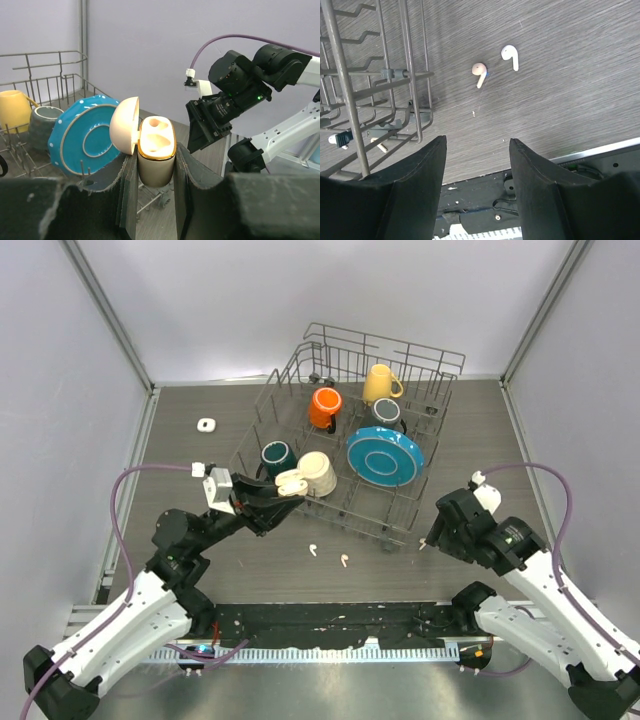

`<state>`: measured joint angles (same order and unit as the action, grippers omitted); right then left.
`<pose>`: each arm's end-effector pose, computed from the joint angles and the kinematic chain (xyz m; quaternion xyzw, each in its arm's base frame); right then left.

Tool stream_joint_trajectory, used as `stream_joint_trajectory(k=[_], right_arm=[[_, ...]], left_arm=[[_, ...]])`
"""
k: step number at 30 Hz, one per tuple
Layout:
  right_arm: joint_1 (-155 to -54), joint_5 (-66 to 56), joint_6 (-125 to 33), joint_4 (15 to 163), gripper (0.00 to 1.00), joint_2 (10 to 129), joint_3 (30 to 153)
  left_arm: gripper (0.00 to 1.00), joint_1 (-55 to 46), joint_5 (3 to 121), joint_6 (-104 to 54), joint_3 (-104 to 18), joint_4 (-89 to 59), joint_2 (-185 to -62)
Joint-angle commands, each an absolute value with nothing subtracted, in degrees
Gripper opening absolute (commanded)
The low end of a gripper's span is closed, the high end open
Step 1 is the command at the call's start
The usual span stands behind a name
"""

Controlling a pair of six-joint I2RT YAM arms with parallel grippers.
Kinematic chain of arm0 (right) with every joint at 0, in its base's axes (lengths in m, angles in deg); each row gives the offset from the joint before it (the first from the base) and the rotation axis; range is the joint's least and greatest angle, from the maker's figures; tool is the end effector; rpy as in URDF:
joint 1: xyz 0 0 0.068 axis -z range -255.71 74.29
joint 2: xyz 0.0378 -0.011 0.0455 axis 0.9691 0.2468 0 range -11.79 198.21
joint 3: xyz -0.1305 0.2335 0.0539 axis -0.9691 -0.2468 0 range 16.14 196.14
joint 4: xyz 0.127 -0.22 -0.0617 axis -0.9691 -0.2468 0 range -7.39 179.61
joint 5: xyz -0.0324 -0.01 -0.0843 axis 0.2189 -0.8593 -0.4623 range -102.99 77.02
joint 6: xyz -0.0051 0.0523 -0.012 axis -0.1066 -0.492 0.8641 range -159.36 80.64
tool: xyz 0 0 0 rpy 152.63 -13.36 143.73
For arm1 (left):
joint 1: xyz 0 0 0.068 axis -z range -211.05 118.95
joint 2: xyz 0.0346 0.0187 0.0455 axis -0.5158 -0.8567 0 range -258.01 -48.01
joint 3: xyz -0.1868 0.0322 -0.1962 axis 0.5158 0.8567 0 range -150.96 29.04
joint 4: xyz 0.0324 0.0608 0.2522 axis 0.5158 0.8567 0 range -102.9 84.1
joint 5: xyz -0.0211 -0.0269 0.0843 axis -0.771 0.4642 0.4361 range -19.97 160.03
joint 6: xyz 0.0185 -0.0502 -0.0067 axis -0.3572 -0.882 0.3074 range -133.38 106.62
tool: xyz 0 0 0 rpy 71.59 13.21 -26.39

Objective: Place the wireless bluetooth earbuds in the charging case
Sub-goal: Pick up the earbud from the center of the board.

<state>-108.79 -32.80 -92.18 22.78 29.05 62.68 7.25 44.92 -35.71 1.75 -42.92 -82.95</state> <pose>0.0986 0.0498 0.2761 0.2057 0.9325 0.0454 0.2933 0.1104 -0.1065 0.3321 0.2543 0.5129 -0.5137 0.6390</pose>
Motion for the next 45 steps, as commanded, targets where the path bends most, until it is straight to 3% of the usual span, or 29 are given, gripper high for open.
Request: stream_joint_trajectory(k=[1, 21, 45], right_arm=[[-108.7, -33.8, -95.0, 29.4, 0.58, 30.3, 60.9], [-105.6, -33.6, -94.7, 48.8, 0.46, 38.9, 45.8], [-96.9, -26.4, -85.3, 56.3, 0.40, 48.6, 46.3]], left_arm=[[0.00, 7.4, 44.1, -37.0, 2.1, -42.4, -81.7], [0.00, 7.5, 44.9, -36.5, 2.9, -38.4, -79.6], [0.00, 7.5, 45.3, -36.4, 3.5, -37.7, -79.6]])
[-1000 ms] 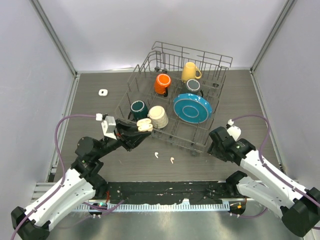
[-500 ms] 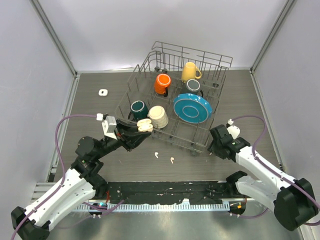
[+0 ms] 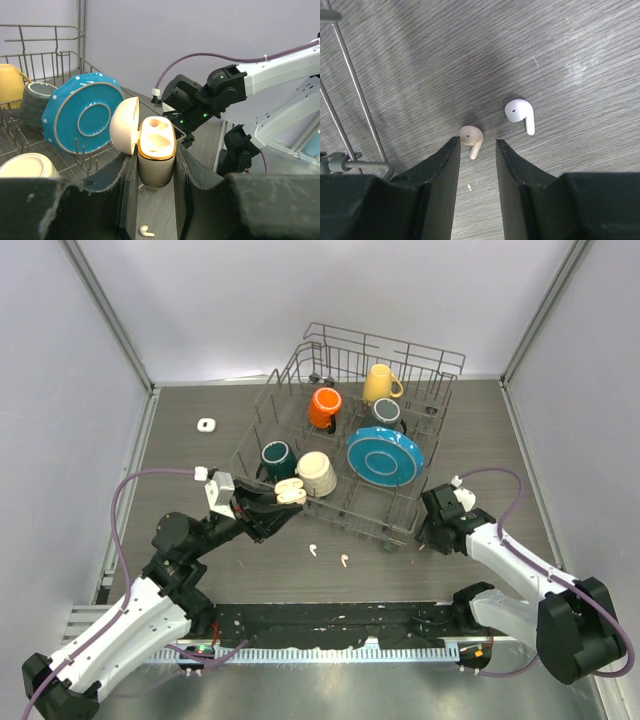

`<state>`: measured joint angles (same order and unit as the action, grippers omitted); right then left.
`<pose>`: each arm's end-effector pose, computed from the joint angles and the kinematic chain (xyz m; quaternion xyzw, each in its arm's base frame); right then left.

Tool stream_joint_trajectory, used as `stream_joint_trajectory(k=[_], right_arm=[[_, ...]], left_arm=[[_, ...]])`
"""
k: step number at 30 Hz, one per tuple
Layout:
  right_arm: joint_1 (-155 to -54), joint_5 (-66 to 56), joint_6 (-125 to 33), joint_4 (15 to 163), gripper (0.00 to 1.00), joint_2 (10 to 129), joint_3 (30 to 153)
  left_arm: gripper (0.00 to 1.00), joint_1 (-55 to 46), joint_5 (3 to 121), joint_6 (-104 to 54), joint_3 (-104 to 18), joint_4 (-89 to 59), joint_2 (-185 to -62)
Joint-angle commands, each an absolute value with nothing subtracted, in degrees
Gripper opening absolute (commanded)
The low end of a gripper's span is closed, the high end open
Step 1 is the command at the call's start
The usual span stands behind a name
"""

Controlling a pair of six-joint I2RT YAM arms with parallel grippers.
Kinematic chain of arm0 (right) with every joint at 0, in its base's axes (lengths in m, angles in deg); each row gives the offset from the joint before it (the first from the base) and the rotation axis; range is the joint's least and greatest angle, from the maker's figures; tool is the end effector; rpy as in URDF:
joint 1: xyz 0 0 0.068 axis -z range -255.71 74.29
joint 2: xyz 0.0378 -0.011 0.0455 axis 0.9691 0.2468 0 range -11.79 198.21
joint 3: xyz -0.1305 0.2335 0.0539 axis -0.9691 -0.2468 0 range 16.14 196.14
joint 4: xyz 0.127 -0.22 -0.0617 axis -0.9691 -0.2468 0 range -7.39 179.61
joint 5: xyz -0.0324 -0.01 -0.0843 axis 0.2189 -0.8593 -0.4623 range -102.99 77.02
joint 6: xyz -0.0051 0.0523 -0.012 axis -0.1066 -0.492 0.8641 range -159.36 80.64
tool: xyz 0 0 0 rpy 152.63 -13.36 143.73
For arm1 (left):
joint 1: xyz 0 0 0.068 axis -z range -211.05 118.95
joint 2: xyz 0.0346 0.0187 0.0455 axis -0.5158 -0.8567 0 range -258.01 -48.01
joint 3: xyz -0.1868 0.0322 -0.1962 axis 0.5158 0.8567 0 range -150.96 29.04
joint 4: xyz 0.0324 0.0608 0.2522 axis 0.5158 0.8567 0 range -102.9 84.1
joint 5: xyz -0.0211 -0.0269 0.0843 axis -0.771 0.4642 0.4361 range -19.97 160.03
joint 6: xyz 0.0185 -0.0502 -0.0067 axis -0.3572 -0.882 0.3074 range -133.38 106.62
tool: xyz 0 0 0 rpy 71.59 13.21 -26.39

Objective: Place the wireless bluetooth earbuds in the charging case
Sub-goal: Pick up the earbud from the center of the board.

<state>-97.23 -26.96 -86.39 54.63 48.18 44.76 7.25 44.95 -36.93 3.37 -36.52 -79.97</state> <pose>0.1629 0.0550 0.1665 0.2388 0.9420 0.0163 0.2353 0.1064 -0.1033 0.3178 0.2477 0.5512 -0.5144 0.6084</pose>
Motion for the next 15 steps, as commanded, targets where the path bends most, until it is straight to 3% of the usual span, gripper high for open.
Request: stream_joint_trajectory(k=[1, 15], right_arm=[[-96.6, -26.3, -85.4, 56.3, 0.39, 48.7, 46.3], [-95.9, -26.2, -87.0, 51.8, 0.31, 48.0, 45.9]], left_arm=[[0.00, 7.5, 45.4, -36.4, 3.5, -37.7, -79.6], [0.00, 7.5, 45.8, -36.8, 4.3, -37.2, -78.8]])
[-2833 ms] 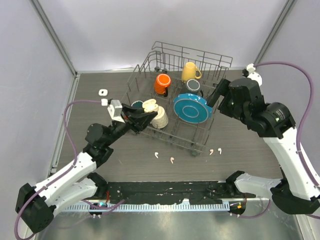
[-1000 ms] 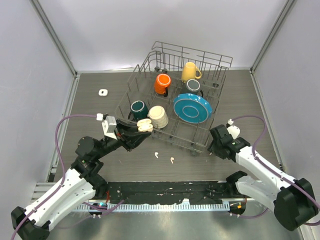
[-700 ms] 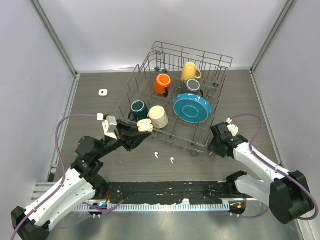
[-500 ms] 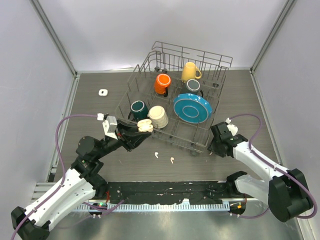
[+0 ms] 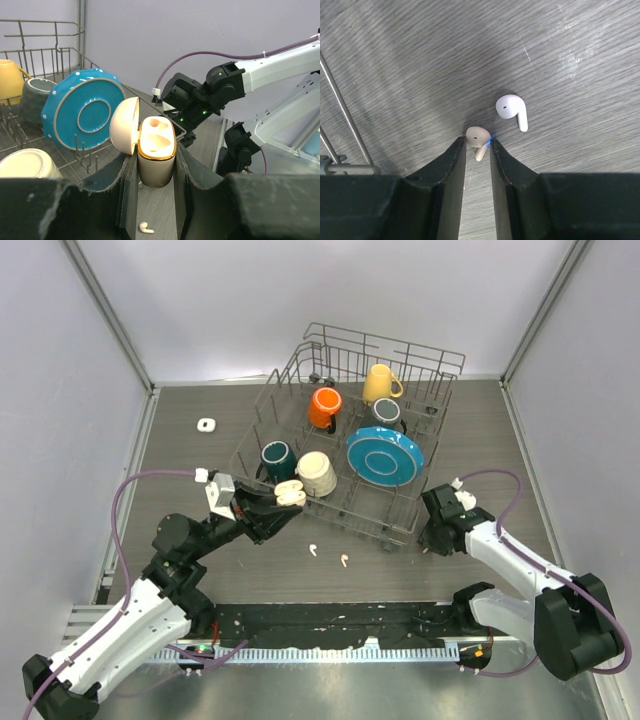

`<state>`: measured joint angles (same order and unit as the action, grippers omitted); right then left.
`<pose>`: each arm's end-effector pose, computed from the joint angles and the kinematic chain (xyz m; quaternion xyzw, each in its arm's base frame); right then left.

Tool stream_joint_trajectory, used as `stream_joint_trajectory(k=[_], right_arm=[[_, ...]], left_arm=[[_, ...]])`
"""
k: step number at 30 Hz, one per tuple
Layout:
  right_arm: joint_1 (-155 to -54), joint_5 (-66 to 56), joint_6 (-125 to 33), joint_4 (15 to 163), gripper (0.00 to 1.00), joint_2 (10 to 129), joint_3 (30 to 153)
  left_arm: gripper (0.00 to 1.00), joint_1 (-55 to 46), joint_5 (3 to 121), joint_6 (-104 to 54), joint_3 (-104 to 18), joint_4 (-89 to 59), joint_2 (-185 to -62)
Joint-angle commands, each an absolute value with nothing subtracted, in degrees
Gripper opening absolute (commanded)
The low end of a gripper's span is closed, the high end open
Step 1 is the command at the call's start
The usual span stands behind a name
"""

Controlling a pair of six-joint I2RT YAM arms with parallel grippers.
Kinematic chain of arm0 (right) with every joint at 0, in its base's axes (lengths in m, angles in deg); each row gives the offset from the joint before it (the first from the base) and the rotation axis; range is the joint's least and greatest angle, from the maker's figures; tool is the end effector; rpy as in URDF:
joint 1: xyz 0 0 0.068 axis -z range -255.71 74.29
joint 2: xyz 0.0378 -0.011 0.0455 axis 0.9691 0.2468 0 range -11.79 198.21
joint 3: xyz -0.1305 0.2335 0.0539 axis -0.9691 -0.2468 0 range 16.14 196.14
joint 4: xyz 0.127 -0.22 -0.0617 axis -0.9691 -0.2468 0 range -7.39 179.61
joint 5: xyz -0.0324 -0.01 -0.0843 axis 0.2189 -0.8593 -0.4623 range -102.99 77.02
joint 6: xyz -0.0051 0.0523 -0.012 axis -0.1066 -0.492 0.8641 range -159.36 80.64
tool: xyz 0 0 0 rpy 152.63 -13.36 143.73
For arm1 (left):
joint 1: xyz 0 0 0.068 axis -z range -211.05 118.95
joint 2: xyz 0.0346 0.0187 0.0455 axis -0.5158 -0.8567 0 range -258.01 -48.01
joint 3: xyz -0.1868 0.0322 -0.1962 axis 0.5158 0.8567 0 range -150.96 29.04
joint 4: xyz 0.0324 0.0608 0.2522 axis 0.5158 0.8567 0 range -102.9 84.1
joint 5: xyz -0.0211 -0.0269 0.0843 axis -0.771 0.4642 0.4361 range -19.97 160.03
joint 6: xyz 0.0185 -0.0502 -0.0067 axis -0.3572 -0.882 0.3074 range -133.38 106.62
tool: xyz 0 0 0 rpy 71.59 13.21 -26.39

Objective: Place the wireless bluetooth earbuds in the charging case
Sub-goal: Pick up the earbud from the center of the board.

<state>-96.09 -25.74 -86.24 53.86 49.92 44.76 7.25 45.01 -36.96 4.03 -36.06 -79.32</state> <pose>0.1640 0.0525 0.1612 0.2437 0.9462 0.0102 0.2124 0.1054 -0.1025 0.3144 0.2470 0.5546 -0.5138 0.6061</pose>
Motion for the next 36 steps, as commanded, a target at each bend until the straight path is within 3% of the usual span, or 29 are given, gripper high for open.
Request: stream_joint_trajectory(k=[1, 3, 5, 11, 36], right_arm=[[-95.9, -25.6, -87.2, 51.6, 0.31, 46.9, 45.7], [-95.9, -24.2, -87.6, 51.9, 0.32, 46.1, 44.8], [-95.9, -23.6, -87.9, 51.9, 0.40, 45.0, 44.6], [-95.9, -25.3, -86.7, 50.8, 0.42, 44.7, 46.8], [-95.9, -27.8, -84.2, 52.9, 0.40, 49.6, 48.4]], left_arm=[[0.00, 7.5, 45.8, -36.9, 4.3, -37.3, -78.9], [0.00, 7.5, 45.5, -37.0, 4.3, -37.5, -78.9], [0.00, 7.5, 45.5, -37.1, 4.4, -37.8, -79.0], [0.00, 7.5, 45.2, -37.3, 4.9, -37.9, -78.9], [0.00, 7.5, 45.2, -37.3, 5.0, -38.0, -79.2]])
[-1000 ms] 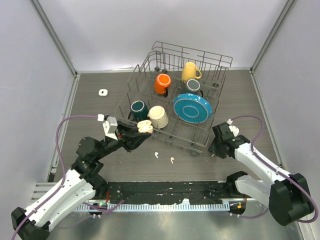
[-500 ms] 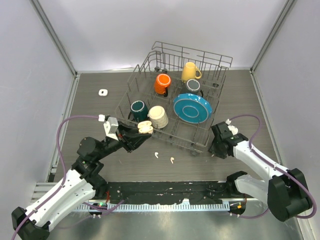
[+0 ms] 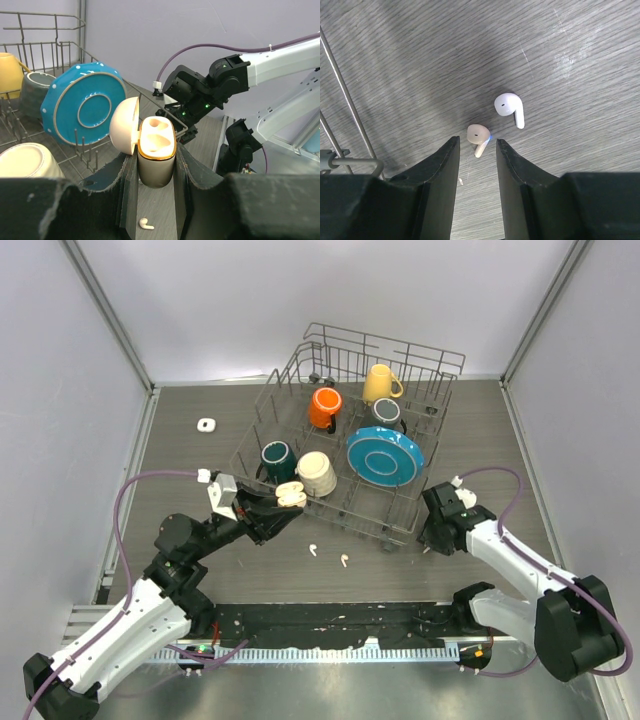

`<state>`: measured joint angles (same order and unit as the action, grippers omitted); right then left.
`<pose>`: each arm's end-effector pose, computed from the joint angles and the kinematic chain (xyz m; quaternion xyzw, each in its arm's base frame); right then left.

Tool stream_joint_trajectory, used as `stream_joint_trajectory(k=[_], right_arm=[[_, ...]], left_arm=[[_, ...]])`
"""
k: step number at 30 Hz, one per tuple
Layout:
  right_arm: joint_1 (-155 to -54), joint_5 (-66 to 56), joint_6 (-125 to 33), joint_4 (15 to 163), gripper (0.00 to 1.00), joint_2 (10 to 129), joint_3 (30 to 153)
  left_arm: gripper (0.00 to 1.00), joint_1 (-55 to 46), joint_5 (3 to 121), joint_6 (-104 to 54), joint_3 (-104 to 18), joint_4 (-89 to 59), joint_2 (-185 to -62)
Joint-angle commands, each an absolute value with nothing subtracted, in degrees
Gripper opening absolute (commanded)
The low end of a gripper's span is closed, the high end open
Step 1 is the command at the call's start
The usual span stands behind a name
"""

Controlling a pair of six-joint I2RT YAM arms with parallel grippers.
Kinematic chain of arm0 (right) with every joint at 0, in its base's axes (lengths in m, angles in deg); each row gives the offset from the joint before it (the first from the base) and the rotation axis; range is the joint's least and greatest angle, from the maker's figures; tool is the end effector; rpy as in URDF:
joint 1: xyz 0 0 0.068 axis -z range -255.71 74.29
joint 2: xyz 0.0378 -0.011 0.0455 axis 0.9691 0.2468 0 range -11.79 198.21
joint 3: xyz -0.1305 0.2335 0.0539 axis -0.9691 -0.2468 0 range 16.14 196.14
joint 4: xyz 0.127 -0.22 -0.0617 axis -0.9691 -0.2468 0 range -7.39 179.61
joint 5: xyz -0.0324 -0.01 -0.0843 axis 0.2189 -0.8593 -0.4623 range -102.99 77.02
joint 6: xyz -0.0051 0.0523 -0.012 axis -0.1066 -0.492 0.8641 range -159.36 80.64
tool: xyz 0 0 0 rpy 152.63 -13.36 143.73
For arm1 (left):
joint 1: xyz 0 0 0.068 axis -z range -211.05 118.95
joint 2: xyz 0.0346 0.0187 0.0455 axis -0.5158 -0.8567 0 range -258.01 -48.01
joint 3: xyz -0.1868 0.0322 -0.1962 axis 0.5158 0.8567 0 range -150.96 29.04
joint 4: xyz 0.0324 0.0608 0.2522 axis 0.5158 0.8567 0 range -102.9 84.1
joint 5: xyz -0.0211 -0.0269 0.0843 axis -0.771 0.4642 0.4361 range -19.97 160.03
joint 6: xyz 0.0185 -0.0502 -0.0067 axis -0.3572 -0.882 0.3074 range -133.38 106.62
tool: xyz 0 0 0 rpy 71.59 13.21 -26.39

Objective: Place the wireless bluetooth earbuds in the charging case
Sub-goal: Pick up the earbud from the center of the board.

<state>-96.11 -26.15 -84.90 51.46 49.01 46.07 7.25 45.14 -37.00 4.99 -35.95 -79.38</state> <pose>0.1631 0.0520 0.1684 0.2329 0.9489 0.0039 0.2131 0.1065 -0.1032 0.3082 0.2457 0.5628 -0.5120 0.6006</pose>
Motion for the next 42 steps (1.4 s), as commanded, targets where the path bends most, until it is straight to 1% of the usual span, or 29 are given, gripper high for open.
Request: stream_joint_trajectory(k=[1, 21, 25, 28, 35, 42], right_arm=[[-95.9, -27.8, -84.1, 53.0, 0.40, 49.8, 48.4], [-95.9, -28.6, -84.3, 53.3, 0.35, 53.4, 48.9], [-95.9, -29.2, -84.6, 52.9, 0.36, 53.5, 49.2], [-95.9, -29.7, -85.0, 52.9, 0.39, 53.6, 49.1], [-95.9, -29.5, -84.7, 52.9, 0.38, 54.6, 49.5], [-95.9, -29.4, -84.9, 52.9, 0.34, 54.3, 49.4]], left_arm=[[0.00, 7.5, 45.2, -37.3, 4.9, -38.0, -79.3], [0.00, 7.5, 45.5, -37.4, 5.1, -37.2, -78.7], [0.00, 7.5, 45.3, -37.3, 5.0, -37.2, -78.7], [0.00, 7.5, 45.4, -37.4, 5.2, -37.2, -78.4], [0.00, 7.4, 45.6, -37.5, 5.6, -37.2, -78.3], [0.00, 7.5, 45.6, -37.6, 5.8, -37.3, -78.4]])
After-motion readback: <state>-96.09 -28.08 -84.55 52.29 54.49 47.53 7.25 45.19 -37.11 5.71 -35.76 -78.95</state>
